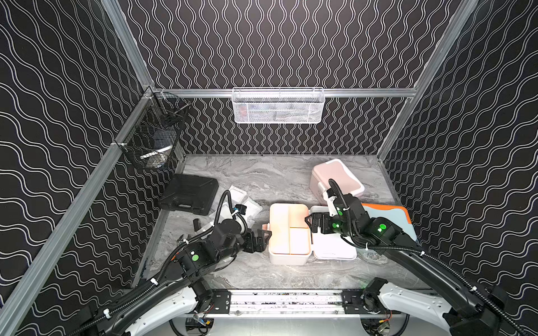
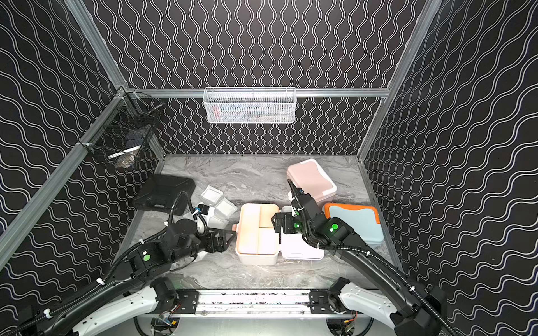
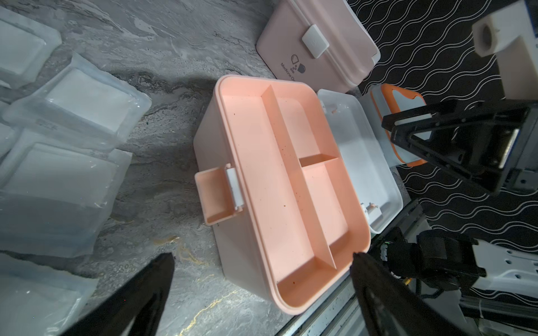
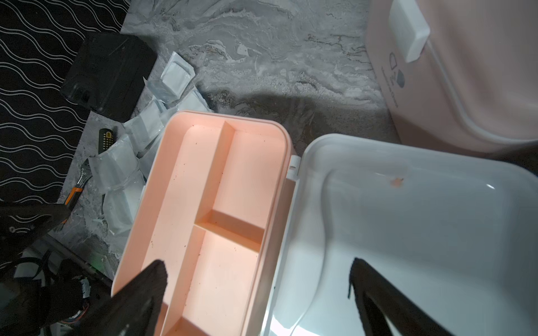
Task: Open first aid kits and take out gauze
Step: Pick up the compartment layer from the first aid kit.
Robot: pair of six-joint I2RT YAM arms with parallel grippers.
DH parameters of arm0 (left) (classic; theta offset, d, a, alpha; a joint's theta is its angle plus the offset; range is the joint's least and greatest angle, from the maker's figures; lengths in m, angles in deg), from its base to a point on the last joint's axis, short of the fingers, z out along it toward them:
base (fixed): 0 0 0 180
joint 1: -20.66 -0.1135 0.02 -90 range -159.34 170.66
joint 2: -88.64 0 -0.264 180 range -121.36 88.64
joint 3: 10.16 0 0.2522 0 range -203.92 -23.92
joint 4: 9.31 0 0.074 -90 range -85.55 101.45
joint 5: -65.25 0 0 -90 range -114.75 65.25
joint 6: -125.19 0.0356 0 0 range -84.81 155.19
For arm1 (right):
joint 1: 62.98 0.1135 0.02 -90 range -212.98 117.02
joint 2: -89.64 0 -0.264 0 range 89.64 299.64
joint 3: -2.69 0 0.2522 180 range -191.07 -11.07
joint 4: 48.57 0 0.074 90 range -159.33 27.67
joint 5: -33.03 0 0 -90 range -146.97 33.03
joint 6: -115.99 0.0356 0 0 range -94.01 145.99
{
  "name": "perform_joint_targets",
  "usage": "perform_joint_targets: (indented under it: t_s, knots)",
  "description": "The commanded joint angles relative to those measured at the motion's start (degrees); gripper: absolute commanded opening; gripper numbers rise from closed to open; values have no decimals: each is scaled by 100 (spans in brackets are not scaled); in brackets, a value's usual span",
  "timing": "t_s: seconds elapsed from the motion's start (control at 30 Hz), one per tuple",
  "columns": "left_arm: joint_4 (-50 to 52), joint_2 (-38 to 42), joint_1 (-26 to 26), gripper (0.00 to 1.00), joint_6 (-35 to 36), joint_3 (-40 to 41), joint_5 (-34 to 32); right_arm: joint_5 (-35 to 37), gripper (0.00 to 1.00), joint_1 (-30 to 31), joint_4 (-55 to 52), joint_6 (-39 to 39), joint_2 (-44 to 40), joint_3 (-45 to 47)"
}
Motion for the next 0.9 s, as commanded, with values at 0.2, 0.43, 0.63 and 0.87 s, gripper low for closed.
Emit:
perform_joint_targets:
  t_s: [0.2,0.43,0.63,0.87]
  knots:
    - [-522,-277,-8,99,366,-53,-194,-353,100,-109,733,-310,460,-137]
    - [-674,-375,-55,99,145,21,44,-864,98,-109,843,-230,907,-398]
    - [-1303,-614,-354,99,-257,188,1098,-1109,91,112,534,-30,1553,-1037]
    - [-1111,-222,-608,99,-462,302,1564,-706,85,646,-326,258,2316,-2123]
